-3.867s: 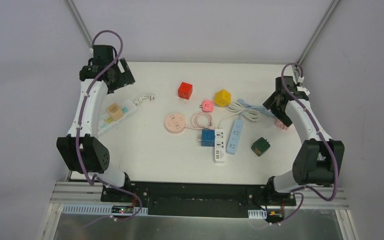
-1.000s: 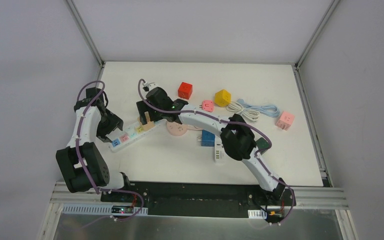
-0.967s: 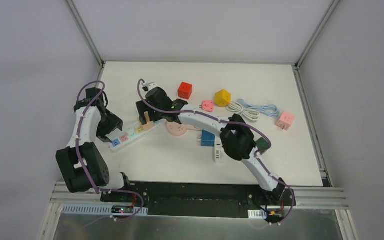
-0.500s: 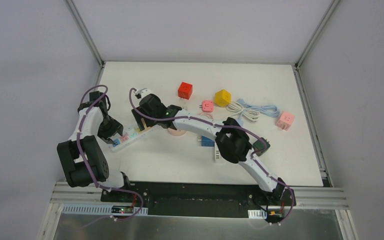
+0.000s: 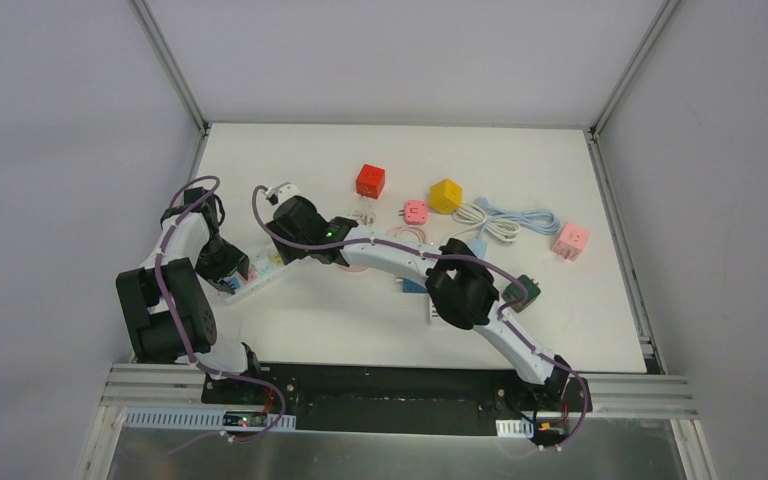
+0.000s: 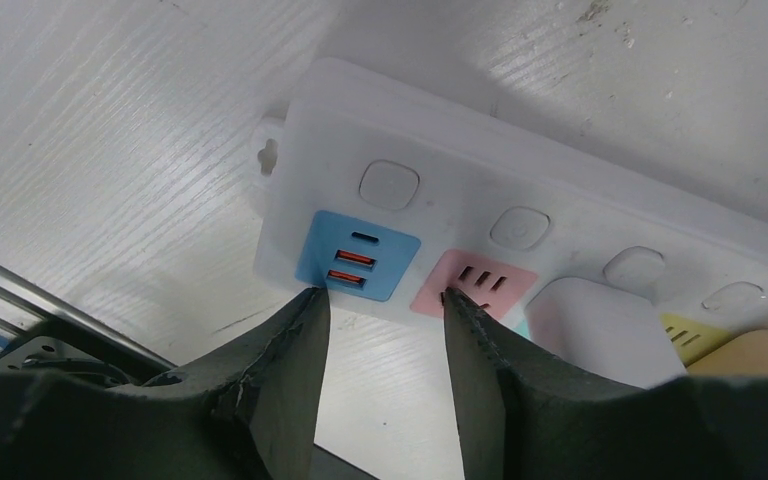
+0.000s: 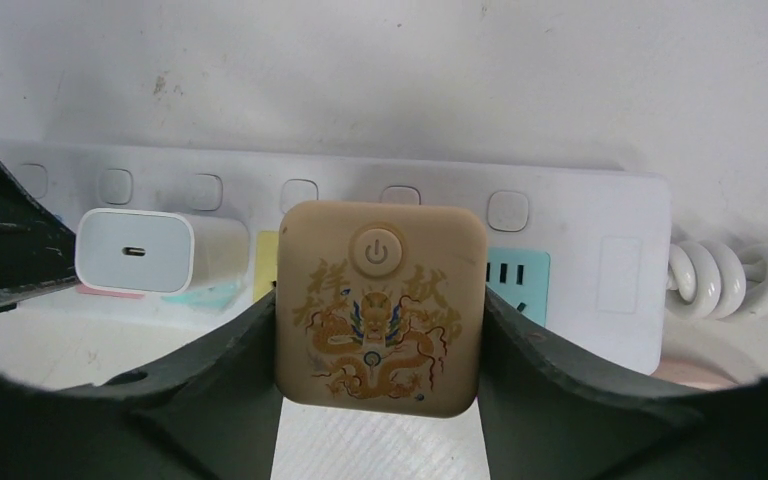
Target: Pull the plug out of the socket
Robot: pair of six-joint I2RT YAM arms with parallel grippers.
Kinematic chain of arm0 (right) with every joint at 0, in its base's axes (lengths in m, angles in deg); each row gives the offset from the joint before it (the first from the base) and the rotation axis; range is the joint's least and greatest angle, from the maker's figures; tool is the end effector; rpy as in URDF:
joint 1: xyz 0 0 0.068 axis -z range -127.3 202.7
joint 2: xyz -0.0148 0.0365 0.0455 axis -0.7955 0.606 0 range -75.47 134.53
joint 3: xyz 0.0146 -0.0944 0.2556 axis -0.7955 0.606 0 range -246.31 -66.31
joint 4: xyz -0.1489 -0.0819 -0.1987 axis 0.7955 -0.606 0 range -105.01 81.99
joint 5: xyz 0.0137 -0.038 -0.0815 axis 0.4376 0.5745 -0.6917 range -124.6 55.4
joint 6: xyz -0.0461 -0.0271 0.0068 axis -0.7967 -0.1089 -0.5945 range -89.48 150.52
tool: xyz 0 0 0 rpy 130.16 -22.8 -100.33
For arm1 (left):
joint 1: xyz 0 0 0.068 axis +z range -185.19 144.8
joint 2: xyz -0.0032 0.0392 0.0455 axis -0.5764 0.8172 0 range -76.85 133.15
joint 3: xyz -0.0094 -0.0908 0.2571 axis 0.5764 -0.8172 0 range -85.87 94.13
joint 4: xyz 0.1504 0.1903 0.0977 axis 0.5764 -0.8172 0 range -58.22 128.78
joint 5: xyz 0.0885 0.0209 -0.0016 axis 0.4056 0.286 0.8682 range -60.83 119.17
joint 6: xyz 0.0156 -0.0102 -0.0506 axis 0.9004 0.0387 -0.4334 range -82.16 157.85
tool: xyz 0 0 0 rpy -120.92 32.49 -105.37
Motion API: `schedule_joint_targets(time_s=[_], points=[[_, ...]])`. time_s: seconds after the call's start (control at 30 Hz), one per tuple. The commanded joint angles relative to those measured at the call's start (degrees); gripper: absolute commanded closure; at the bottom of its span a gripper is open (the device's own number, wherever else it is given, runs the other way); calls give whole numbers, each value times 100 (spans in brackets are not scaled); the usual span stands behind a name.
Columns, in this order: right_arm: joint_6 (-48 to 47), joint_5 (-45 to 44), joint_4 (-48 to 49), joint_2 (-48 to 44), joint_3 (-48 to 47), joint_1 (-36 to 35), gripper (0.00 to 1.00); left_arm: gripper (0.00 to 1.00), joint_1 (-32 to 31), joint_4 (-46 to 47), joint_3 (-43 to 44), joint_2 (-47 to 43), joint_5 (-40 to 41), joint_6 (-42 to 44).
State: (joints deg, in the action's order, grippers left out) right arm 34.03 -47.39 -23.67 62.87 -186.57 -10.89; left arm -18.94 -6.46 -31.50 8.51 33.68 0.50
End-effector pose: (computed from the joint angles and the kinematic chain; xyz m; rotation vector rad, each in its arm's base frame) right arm 0.2559 0.4975 0.2097 -0.9746 1.9452 0.4388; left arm 0.2543 0.0771 0.1956 -1.3157 2.5738 0.0482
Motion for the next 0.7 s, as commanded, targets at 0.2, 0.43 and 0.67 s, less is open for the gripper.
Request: schedule_joint_targets(time_s=[0.2, 0.43, 0.67], points=[[577, 1562, 431, -545, 61, 108, 100, 53, 80, -145, 3, 251, 3, -128], [1330, 2718, 827, -538, 309, 434, 100, 53, 80, -152, 12, 312, -9, -102], [-148, 531, 189, -311, -82, -164, 100, 54, 80, -146, 14, 389, -72, -115]])
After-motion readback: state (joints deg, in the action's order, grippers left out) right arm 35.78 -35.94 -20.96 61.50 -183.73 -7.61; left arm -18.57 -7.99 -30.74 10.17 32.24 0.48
